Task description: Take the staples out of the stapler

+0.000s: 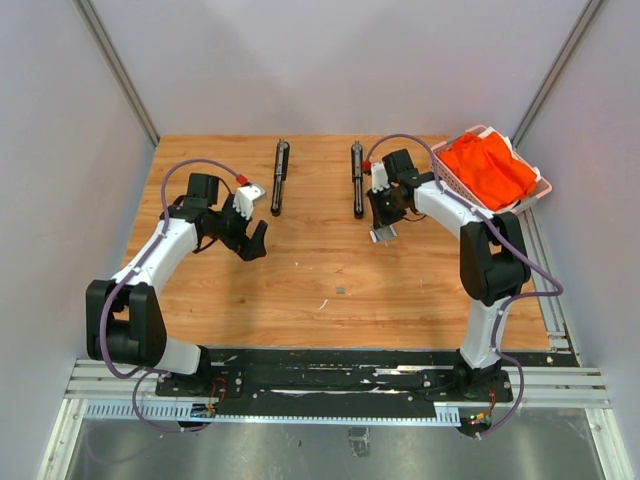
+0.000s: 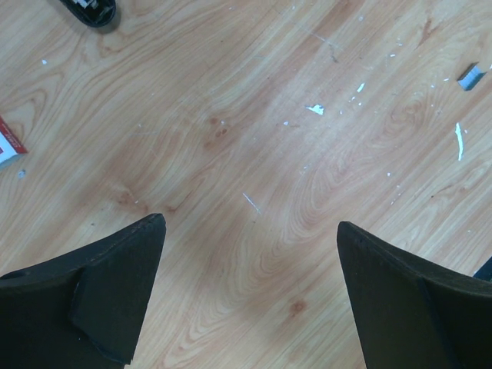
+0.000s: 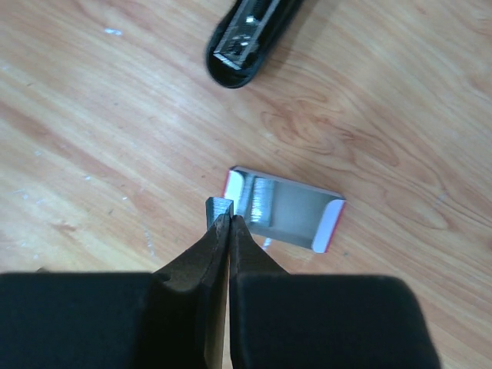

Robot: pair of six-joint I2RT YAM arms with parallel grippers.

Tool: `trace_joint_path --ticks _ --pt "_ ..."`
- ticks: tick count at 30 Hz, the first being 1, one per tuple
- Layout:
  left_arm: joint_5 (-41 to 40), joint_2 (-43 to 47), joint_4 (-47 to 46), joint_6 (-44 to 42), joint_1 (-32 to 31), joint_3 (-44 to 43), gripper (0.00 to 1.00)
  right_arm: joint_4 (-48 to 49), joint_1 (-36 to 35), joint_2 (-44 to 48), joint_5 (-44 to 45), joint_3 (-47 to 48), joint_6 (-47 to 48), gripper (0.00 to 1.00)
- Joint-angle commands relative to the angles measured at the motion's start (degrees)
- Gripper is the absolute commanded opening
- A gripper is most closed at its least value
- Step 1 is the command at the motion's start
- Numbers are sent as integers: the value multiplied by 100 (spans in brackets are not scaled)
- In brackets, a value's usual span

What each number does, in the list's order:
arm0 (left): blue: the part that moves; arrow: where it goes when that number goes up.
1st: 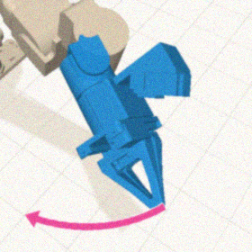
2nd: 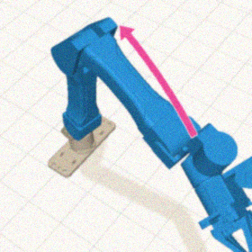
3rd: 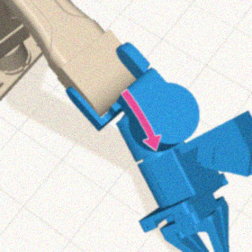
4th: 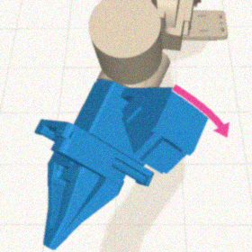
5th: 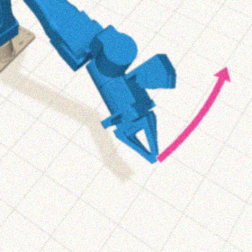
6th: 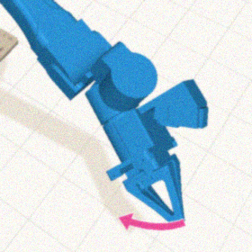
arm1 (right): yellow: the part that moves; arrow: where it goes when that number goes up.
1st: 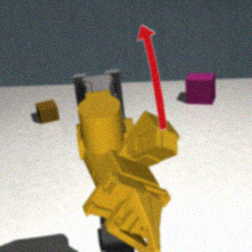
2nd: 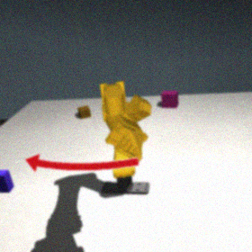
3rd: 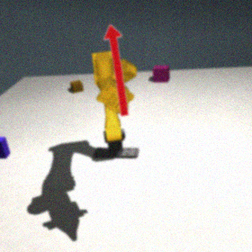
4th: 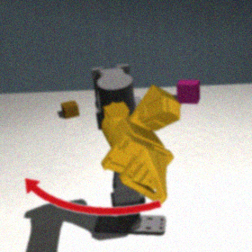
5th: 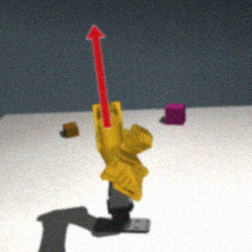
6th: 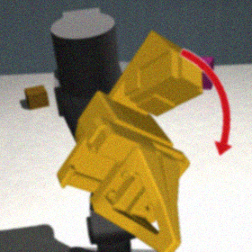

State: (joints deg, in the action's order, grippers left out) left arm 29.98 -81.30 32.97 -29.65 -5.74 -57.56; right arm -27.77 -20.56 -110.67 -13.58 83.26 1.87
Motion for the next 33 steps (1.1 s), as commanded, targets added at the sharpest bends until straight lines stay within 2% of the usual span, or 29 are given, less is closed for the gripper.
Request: trace_joint_path --ticks 1,8,13,20,23,26,33 --pt "557 140 141 -346 51 -356 98 -344 43 204 -1023 173 165 2" --pt "1152 161 86 -1211 -253 -619 98 -449 -51 217 -2589 40 309 3" --pt "284 404 -1011 -1716 -1136 16 98 -456 -116 -81 -3669 84 271 3" --pt "-757 539 -1881 -2294 -2119 504 98 -516 -332 -253 -4335 86 399 3" --pt "-975 577 -2125 -2325 -2453 690 98 -537 -441 -396 -3786 126 449 4" --pt "-837 589 -2159 -2174 -2493 757 98 -537 -553 -317 -2808 92 621 6" --pt "-994 617 -1948 -2163 -2494 990 98 -371 -651 -357 -1562 -68 767 6"
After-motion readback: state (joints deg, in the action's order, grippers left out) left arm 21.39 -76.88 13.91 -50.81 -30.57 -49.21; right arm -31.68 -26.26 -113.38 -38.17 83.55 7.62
